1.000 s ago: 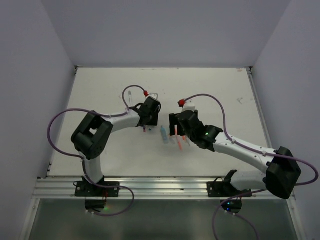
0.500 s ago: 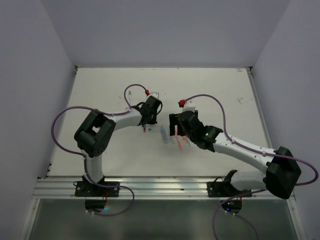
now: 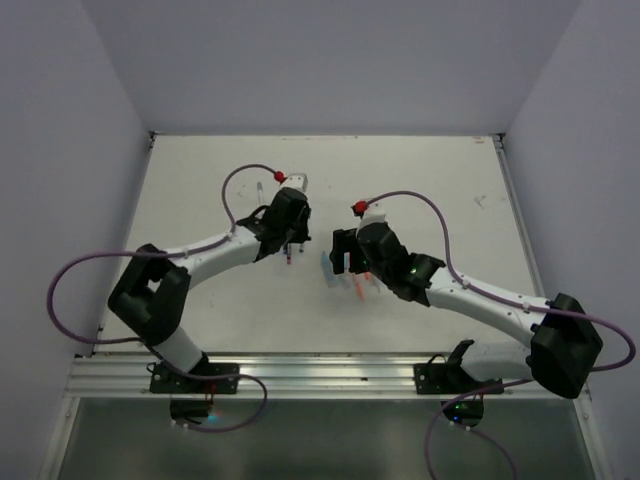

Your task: Open the pen caps

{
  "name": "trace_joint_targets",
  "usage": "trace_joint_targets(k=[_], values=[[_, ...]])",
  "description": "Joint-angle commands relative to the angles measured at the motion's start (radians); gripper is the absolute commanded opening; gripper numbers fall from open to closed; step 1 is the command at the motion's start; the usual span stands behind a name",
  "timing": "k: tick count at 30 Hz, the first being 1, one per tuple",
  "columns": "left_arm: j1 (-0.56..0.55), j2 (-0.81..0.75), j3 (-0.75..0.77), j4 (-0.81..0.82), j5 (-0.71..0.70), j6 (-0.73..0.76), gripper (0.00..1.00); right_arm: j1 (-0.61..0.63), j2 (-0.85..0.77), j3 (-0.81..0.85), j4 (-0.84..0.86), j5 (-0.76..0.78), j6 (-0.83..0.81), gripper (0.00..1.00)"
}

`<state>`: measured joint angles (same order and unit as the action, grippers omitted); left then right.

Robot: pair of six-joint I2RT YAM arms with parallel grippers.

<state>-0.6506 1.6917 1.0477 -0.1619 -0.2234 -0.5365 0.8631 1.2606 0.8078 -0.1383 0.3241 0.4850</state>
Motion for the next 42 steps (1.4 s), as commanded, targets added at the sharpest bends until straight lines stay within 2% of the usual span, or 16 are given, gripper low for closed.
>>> trace_joint_targets(k=[1, 7, 15, 28, 37, 42], values=[[0.002, -0.179, -0.040, 0.192, 0.042, -0.069, 0.00, 0.001, -0.033, -0.019, 0.132, -0.100, -0.005, 0.80], [0.005, -0.332, -0.165, 0.378, 0.137, -0.164, 0.00, 0.001, -0.032, -0.055, 0.314, -0.256, 0.012, 0.79], [0.005, -0.449, -0.296, 0.550, 0.170, -0.237, 0.00, -0.001, -0.024, -0.052, 0.442, -0.244, 0.030, 0.78], [0.003, -0.503, -0.371, 0.654, 0.216, -0.266, 0.00, -0.006, 0.052, 0.048, 0.450, -0.241, 0.024, 0.75], [0.003, -0.523, -0.400, 0.679, 0.219, -0.281, 0.00, -0.007, 0.097, 0.100, 0.430, -0.246, 0.017, 0.65], [0.003, -0.527, -0.400, 0.685, 0.242, -0.276, 0.00, -0.009, 0.108, 0.097, 0.436, -0.246, 0.017, 0.55]])
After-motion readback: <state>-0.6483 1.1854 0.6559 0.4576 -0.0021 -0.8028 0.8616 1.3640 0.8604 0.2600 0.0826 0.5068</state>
